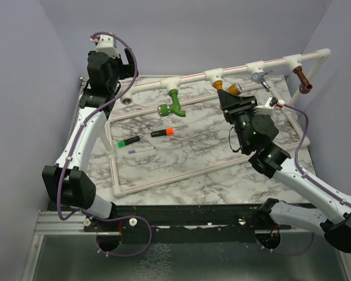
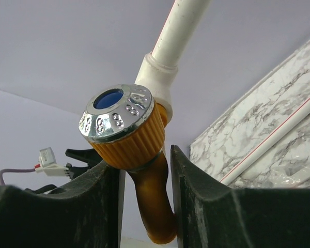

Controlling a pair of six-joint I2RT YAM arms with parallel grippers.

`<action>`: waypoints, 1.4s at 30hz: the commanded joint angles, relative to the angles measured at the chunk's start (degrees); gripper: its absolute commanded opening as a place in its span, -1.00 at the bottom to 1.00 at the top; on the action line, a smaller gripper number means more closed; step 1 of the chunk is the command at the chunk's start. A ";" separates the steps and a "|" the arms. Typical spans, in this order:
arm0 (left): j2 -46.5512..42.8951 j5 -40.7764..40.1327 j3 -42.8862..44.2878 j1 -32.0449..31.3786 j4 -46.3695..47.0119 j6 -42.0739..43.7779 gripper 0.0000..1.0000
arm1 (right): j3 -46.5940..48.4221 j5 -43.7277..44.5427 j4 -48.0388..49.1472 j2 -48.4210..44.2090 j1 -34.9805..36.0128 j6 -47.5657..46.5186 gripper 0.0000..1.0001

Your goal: Install the water faucets

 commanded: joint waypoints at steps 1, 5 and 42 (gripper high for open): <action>5.28 1.18 -4.70 -1.42 -9.39 -0.34 0.98 | 0.03 -0.75 -4.76 -2.32 2.24 10.13 -0.37; 5.35 1.18 -4.70 -1.42 -9.41 -0.32 0.98 | -1.28 0.26 -3.80 -4.42 2.21 4.62 0.10; 5.48 1.44 -4.70 -1.42 -9.41 -0.41 0.98 | 5.90 -20.56 -20.27 -17.63 2.26 -103.41 0.52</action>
